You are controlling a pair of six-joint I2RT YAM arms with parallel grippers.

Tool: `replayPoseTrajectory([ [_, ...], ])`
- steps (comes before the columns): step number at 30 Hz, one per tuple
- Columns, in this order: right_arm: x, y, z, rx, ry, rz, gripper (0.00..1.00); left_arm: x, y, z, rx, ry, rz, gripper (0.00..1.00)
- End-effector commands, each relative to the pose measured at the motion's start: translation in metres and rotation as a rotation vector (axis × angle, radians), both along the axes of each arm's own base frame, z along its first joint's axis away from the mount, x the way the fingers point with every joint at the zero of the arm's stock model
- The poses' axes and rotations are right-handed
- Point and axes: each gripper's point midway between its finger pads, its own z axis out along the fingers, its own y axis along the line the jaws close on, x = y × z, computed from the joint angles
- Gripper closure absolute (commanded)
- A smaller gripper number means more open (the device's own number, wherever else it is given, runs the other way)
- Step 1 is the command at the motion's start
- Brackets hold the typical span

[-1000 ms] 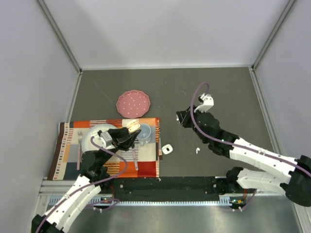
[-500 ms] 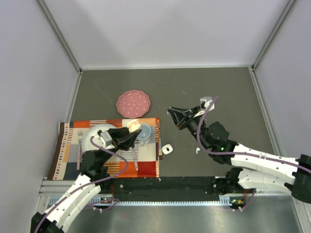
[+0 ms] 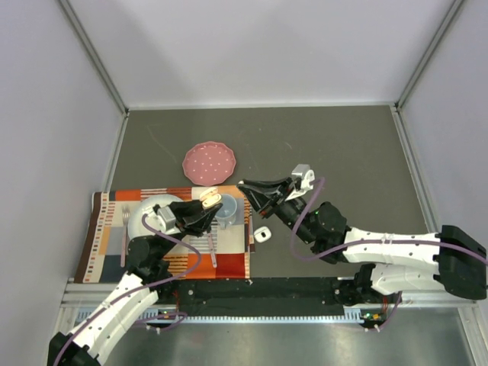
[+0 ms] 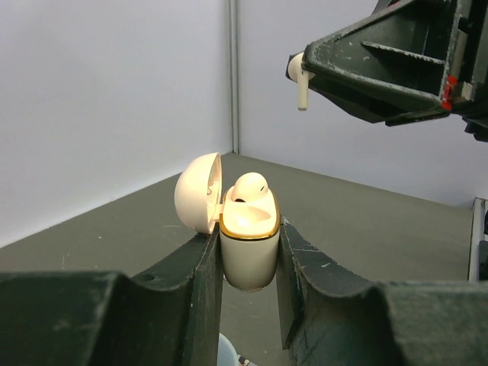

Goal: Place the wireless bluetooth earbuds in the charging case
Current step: Insert the left earbud into the left side groove of the charging case.

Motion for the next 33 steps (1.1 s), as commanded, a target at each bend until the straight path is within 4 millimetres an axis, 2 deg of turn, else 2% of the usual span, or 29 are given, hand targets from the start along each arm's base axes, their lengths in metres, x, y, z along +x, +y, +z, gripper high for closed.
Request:
replayPoseTrajectory([
  [1,-0.022,0.01,0.043,0.114,-0.117,0.066,1.0,-0.007,0.001,0.019,-0.033,-0.064,-0.012,1.0],
  [14,-0.042,0.032,0.052,0.189,-0.165,0.119,1.0,-0.008,0.001,0.019,-0.034,-0.067,-0.013,1.0],
  [18,-0.044,0.045,0.047,0.186,-0.151,0.13,1.0,-0.01,0.001,0.019,-0.035,-0.077,-0.02,1.0],
  [33,-0.045,0.068,0.035,0.174,-0.113,0.158,1.0,-0.013,0.002,0.018,-0.034,-0.102,-0.02,1.0],
])
